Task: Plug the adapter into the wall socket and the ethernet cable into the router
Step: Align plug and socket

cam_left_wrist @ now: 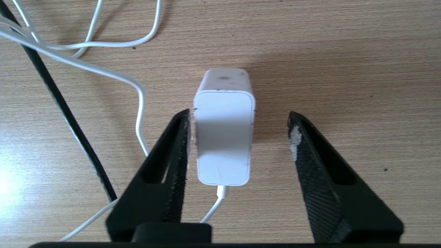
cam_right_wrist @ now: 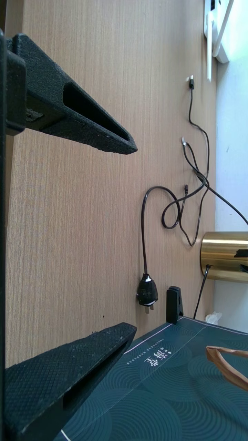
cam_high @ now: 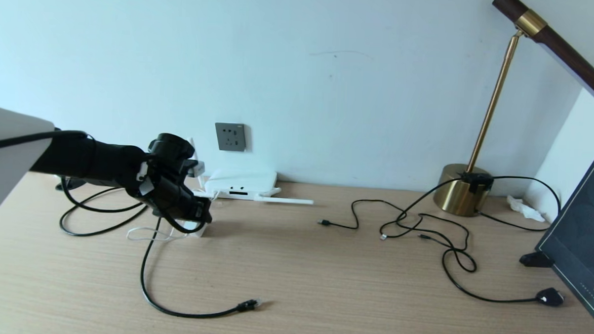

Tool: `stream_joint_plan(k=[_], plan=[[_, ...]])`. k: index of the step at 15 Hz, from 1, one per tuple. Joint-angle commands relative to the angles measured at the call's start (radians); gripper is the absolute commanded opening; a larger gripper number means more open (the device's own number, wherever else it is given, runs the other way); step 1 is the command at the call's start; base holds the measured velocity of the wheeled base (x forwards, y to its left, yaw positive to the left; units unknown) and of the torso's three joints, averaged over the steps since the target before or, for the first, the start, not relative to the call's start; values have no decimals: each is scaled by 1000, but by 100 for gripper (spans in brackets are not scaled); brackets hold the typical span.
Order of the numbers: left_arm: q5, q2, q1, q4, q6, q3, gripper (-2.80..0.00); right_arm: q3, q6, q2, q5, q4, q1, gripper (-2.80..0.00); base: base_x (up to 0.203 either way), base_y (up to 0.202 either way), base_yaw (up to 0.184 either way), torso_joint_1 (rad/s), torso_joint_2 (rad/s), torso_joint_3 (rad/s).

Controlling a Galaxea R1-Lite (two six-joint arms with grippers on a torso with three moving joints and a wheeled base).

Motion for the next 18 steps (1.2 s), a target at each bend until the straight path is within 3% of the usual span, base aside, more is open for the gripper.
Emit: stream_joint_plan(k=[1,6,10,18], plan=[[1,-1,-6,1,-2,1,0,11,1,-2,0,0,0,0,0,0,0,0,0,0],[3,-4,-6,2,0,1,0,12,1,-1,0,0,0,0,0,0,0,0,0,0],[55,13,-12,0,1,-7,0,12,1,-1,0,0,0,0,0,0,0,0,0,0],[50,15,-11,-2,-13,-10,0,12,1,-1,0,0,0,0,0,0,0,0,0,0]])
